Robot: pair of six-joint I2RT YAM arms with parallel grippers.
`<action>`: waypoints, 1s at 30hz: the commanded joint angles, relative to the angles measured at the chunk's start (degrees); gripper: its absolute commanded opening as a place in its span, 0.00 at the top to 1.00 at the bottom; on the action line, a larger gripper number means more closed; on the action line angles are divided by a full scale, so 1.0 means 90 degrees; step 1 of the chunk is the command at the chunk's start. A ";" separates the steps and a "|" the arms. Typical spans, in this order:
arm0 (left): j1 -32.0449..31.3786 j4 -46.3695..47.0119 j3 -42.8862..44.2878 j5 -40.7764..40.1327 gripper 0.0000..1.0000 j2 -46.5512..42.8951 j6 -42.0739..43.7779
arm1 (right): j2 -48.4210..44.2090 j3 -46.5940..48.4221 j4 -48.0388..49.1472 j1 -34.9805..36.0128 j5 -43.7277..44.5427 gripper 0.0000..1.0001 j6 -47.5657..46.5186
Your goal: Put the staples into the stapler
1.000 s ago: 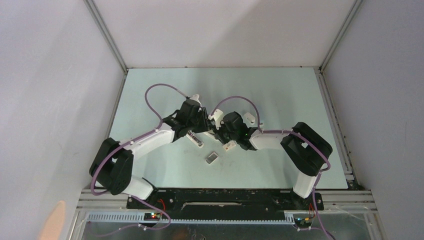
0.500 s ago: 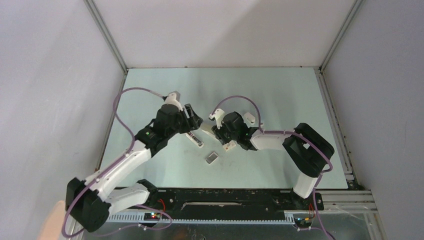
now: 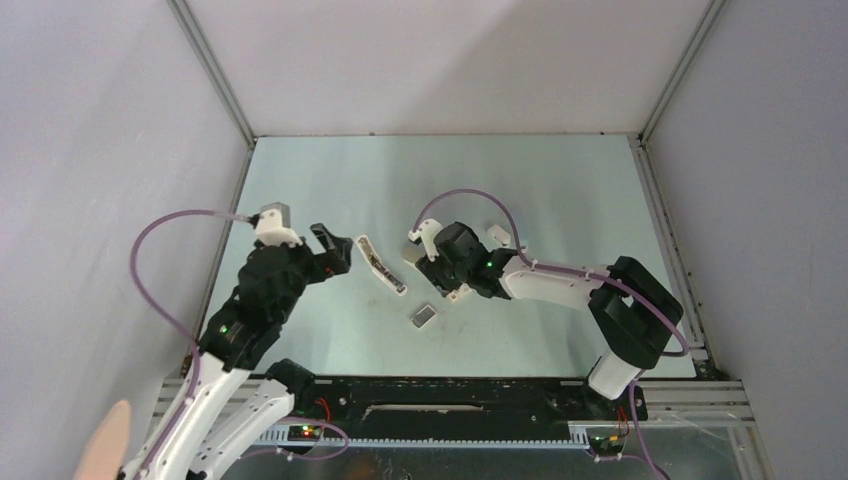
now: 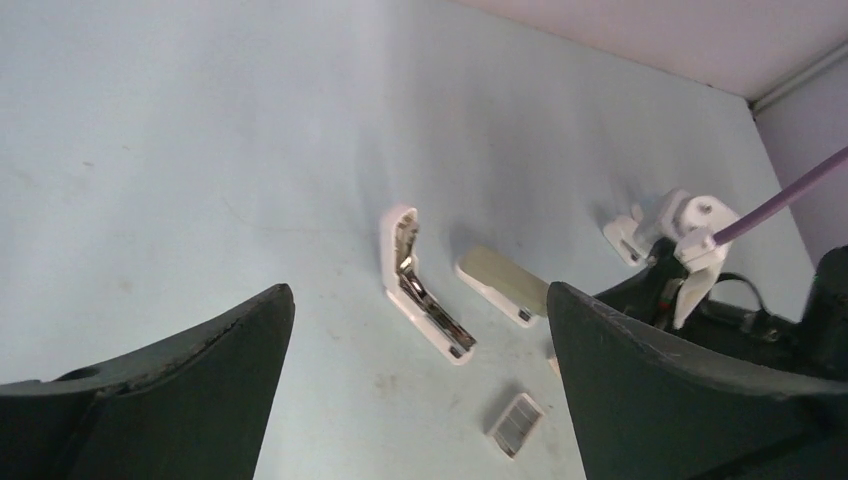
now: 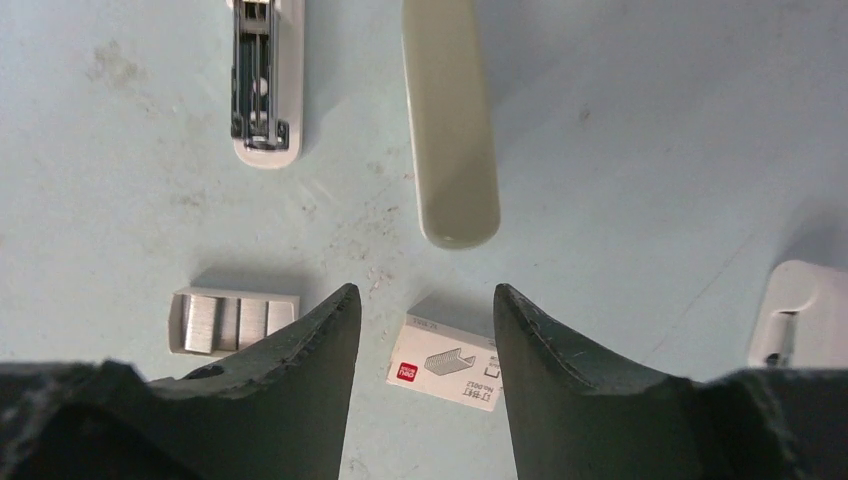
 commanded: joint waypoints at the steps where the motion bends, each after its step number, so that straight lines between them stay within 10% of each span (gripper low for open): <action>1: 0.0046 -0.0388 0.0186 -0.0704 0.00 -0.0525 0.1036 | 0.0183 0.0976 -0.1175 0.0001 0.0309 0.46 0.0102; 19: 0.0063 0.0097 -0.0497 -0.0407 0.00 -0.1523 0.2153 | 0.2454 0.3945 -0.3194 -0.0039 0.0359 0.51 -0.0555; 30: 0.0168 0.0140 -0.0602 -0.0270 0.00 -0.1709 0.2153 | 0.2916 0.4068 -0.3231 -0.0040 0.0441 0.90 -0.0489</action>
